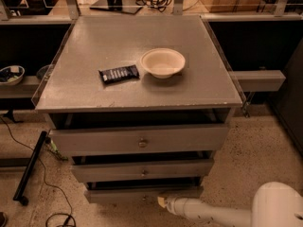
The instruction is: Close bottom drawer
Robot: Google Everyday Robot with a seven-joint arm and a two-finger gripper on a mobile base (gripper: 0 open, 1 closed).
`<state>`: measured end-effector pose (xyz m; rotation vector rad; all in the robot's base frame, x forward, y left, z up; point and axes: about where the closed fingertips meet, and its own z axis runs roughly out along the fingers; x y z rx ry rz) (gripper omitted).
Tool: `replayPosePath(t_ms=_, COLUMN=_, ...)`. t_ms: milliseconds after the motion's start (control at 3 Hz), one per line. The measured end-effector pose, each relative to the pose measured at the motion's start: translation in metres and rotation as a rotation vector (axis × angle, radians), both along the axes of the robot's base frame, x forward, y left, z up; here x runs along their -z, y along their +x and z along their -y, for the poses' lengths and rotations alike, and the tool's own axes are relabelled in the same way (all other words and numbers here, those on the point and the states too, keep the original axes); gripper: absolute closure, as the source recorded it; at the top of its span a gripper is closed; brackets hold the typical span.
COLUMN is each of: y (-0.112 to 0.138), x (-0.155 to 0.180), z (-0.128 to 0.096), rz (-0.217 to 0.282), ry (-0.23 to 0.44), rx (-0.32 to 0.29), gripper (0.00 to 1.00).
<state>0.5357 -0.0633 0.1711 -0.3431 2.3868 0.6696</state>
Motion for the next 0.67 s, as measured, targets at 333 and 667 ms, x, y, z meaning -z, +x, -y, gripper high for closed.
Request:
replayPosePath(t_ms=333, y=0.0018, x=0.0013, z=0.001, rz=0.0, ry=0.001, rx=0.011, gripper=1.0)
replayPosePath(t_ms=667, y=0.0105, x=-0.0017, z=-0.0012, rz=0.019, ry=0.007, rx=0.025, gripper=1.0)
